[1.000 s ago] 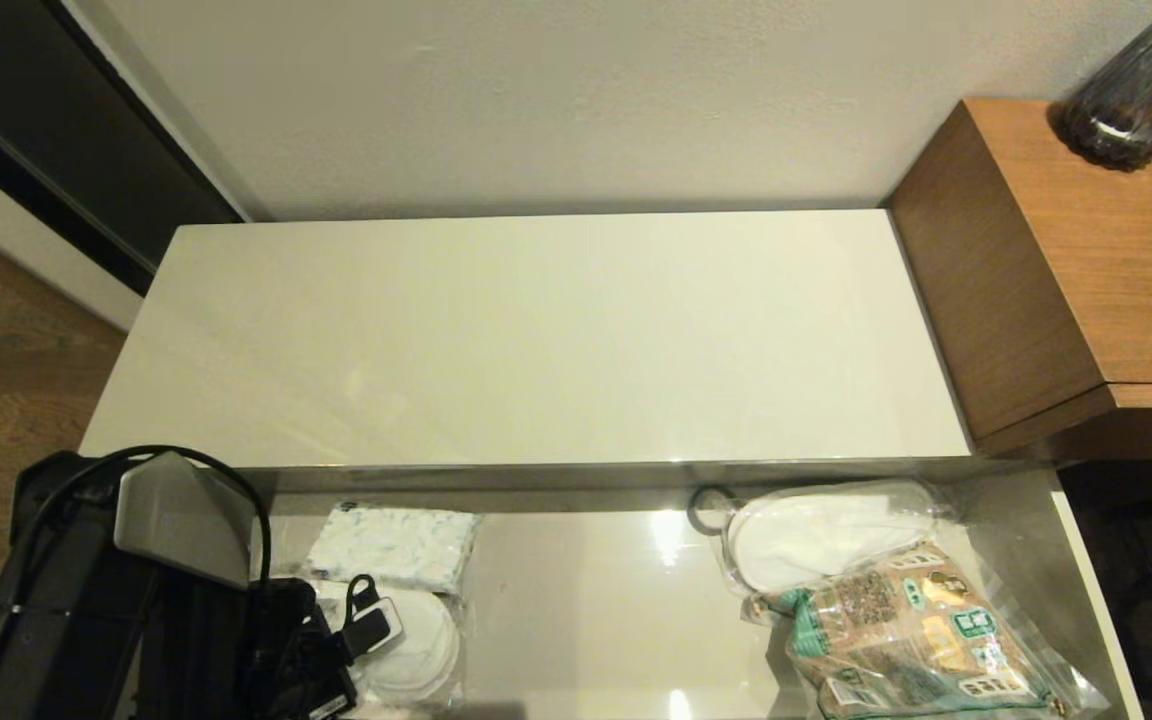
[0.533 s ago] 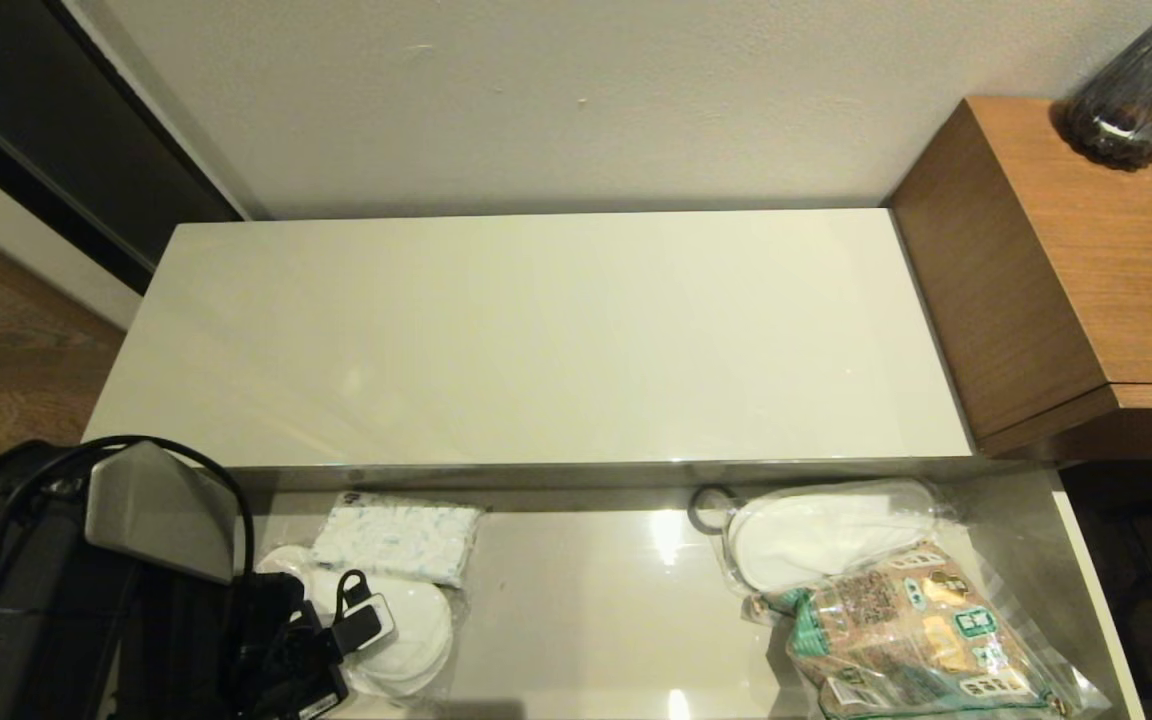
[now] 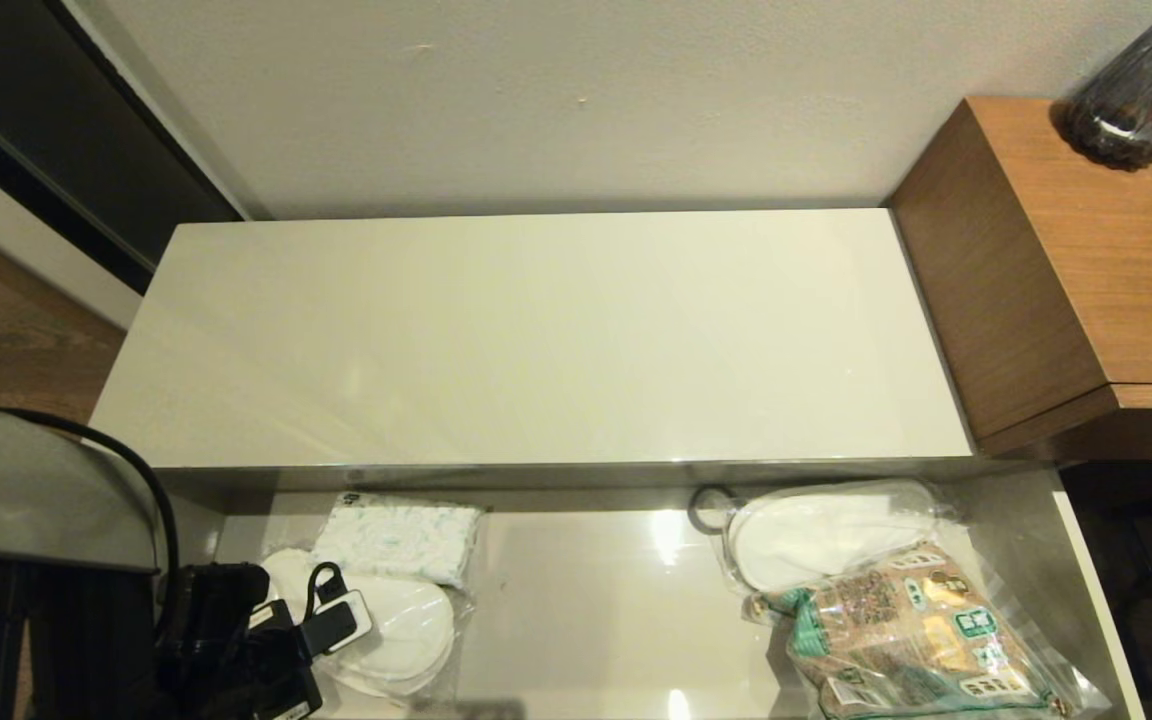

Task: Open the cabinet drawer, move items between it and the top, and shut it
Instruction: Take out the disposable slippers from the drawer

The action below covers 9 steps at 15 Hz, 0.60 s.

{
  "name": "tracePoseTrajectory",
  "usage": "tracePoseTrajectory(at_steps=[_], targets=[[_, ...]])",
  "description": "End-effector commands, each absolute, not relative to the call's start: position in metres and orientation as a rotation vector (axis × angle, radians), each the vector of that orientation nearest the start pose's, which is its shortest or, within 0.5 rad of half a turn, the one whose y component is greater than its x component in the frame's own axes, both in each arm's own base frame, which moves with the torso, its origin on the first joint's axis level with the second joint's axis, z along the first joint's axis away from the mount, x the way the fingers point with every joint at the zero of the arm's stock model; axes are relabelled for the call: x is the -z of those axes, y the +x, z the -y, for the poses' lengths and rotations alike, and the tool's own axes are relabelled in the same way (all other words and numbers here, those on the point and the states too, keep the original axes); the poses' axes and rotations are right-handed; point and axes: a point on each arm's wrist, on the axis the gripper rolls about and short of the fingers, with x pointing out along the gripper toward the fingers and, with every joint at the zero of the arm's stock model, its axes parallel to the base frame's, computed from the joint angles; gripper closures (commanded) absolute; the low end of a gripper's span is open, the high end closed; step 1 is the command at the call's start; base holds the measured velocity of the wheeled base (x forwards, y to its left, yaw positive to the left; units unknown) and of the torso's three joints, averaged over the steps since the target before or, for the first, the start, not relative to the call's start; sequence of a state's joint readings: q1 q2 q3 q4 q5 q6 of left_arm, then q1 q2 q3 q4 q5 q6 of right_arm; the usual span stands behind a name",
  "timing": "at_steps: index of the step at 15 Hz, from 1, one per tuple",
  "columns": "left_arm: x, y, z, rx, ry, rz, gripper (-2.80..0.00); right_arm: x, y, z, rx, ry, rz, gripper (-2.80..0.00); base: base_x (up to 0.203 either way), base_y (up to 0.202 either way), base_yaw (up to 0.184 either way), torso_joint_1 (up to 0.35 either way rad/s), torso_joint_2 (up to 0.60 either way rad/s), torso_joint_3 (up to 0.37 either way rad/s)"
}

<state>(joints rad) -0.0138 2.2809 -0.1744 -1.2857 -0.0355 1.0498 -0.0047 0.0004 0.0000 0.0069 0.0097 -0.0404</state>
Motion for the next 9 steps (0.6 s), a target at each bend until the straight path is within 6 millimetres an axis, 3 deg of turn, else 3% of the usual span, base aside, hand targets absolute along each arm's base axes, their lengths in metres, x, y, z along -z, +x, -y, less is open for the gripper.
tracePoseTrajectory(at_steps=[1, 4, 6, 9], targets=[[0.031, 0.239, 0.004, 0.461, 0.989, -0.701, 0.00, -0.075, -0.023, 0.000, -0.005, -0.041, -0.008, 0.00, 0.000, 0.000, 0.000, 0.000, 0.00, 0.000], [0.056, 0.244, 0.004, 0.475, 0.990, -0.747, 0.00, -0.075, -0.023, 0.000, -0.006, -0.041, -0.006, 0.00, 0.000, 0.000, 0.000, 0.000, 0.00, 0.000], [0.079, 0.252, 0.004, 0.465, 0.994, -0.734, -2.80, -0.075, -0.023, 0.000, -0.005, -0.041, -0.006, 0.00, 0.000, 0.000, 0.000, 0.000, 0.00, 0.000], [0.089, 0.262, 0.003, 0.437, 1.003, -0.694, -2.80, -0.075, -0.023, 0.000, -0.005, -0.041, -0.008, 0.00, 0.000, 0.000, 0.000, 0.000, 0.00, 0.000]])
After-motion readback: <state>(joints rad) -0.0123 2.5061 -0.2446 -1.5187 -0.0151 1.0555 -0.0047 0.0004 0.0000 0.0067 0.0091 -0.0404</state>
